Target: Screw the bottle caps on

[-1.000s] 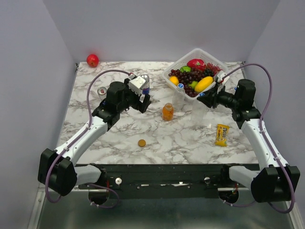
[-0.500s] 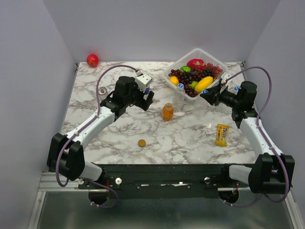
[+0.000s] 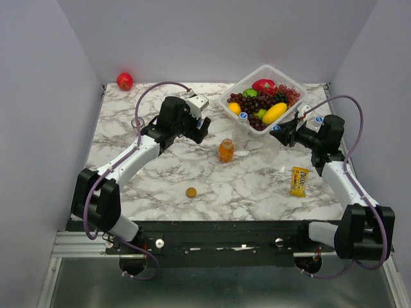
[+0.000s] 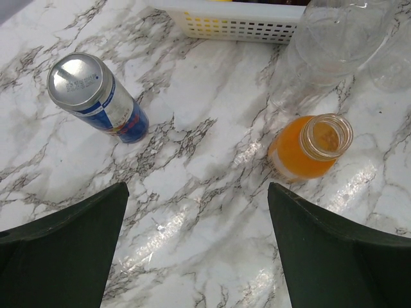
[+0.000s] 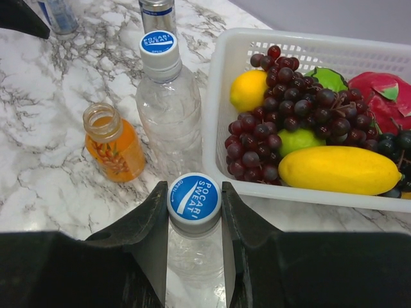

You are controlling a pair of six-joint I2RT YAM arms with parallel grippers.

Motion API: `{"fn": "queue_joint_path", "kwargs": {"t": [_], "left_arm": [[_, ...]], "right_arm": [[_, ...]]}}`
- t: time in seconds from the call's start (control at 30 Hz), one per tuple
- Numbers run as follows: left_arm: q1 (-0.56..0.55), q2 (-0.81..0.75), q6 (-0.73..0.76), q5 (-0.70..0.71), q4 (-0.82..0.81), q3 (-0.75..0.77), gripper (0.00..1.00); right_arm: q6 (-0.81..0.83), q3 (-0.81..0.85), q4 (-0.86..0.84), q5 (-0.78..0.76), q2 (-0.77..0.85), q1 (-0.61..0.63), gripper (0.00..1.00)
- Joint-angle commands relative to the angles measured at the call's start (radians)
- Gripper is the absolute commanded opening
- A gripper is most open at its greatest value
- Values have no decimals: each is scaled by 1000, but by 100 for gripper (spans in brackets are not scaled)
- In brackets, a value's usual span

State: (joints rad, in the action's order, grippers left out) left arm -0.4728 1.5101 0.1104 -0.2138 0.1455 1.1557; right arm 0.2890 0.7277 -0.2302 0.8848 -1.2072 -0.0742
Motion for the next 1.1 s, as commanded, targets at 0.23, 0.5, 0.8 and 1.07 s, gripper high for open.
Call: {"fn": "queue_joint_path", "kwargs": {"t": [0.23,0.5,0.8,1.07], "left_arm": [[-26,7,14,16,-11,19,98],[-30,1,-2,-7,-53,2,99],[-35,-17,9,-27,-44,13,99],[-32,-48,21,-48,-44,15,99]], "right_arm": [[16,-13,-40,-9,0,-10,41],[22,19,8,-27,12,-10,50],[21,64,35,-52,14,-10,60],[-13,214,138,17,55,-9,65]]}}
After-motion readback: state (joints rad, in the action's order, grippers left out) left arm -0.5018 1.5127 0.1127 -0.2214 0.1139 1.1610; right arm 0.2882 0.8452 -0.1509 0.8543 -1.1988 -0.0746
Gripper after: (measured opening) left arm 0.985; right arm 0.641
